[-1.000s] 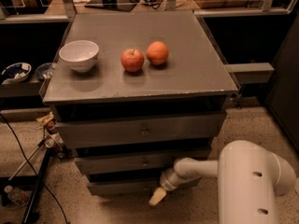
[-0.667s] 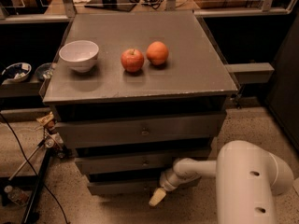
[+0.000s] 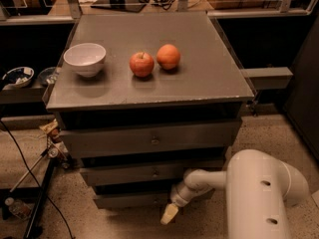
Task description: Open bottom drawer
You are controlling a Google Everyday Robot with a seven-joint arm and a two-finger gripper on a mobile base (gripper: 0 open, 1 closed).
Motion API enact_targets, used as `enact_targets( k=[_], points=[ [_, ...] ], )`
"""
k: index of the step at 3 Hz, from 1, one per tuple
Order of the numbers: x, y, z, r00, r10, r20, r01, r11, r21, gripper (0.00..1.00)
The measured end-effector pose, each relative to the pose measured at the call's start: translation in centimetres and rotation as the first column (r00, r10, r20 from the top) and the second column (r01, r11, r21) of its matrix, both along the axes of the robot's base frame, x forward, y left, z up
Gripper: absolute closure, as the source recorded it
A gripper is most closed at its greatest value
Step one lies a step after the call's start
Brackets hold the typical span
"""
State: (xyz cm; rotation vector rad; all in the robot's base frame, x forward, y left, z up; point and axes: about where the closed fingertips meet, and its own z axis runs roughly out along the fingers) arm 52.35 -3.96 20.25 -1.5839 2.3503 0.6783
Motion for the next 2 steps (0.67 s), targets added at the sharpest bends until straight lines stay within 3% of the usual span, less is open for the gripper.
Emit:
enact_targets(
  k=[1,2],
  points=[
    [-0.2,-0.1,0.3,1.0000,0.005,-0.005,-0.005,1.000,-0.002,0.00],
    [-1.5,-1.3,2.0,0.9998,0.005,-0.021,-0.004,0.999,0.042,0.00]
  ],
)
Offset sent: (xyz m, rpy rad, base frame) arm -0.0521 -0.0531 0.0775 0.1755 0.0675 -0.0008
